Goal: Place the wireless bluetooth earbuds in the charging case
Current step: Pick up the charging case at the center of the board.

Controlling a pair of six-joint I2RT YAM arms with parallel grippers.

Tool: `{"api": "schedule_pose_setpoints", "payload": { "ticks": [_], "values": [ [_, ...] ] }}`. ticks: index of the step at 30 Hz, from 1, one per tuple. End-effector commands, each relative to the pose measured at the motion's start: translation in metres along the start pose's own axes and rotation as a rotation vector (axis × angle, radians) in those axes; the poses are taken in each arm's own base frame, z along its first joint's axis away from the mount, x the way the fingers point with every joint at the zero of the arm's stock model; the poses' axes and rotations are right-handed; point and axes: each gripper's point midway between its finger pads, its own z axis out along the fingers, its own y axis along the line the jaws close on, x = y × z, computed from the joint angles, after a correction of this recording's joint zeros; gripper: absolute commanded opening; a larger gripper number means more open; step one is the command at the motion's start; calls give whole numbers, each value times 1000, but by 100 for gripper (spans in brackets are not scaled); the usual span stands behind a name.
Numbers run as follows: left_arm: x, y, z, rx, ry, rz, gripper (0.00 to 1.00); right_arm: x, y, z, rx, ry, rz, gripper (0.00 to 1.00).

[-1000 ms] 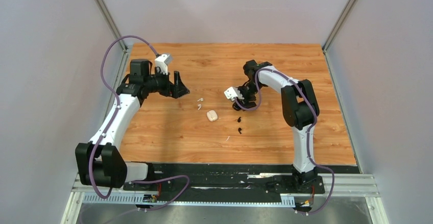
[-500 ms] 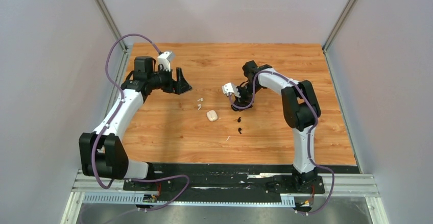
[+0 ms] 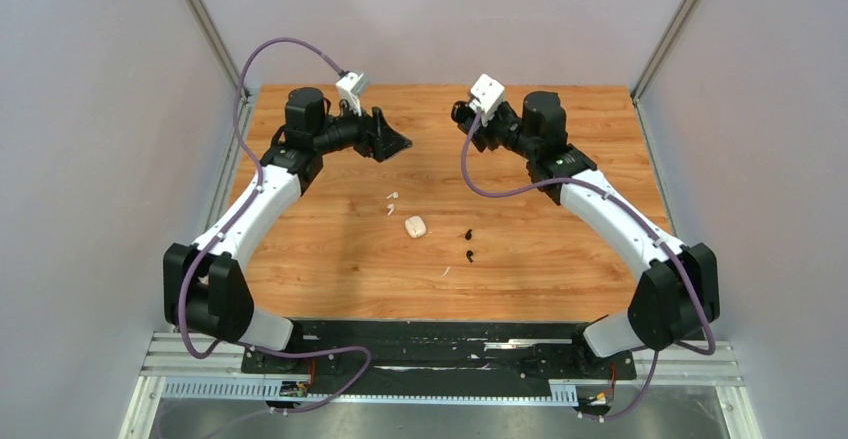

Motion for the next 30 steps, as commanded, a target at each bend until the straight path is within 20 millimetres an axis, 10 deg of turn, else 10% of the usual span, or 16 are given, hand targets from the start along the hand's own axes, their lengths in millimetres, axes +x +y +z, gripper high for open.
{"api": "schedule_pose_setpoints", "payload": {
  "ticks": [1,30],
  "values": [
    [-33,-48,14,219,-96,156,83,-61,-6,-6,119,-221,107,0],
    [-55,-71,37,377,-115,138,52,-105,35,6,77,-317,24,0]
  ]
}}
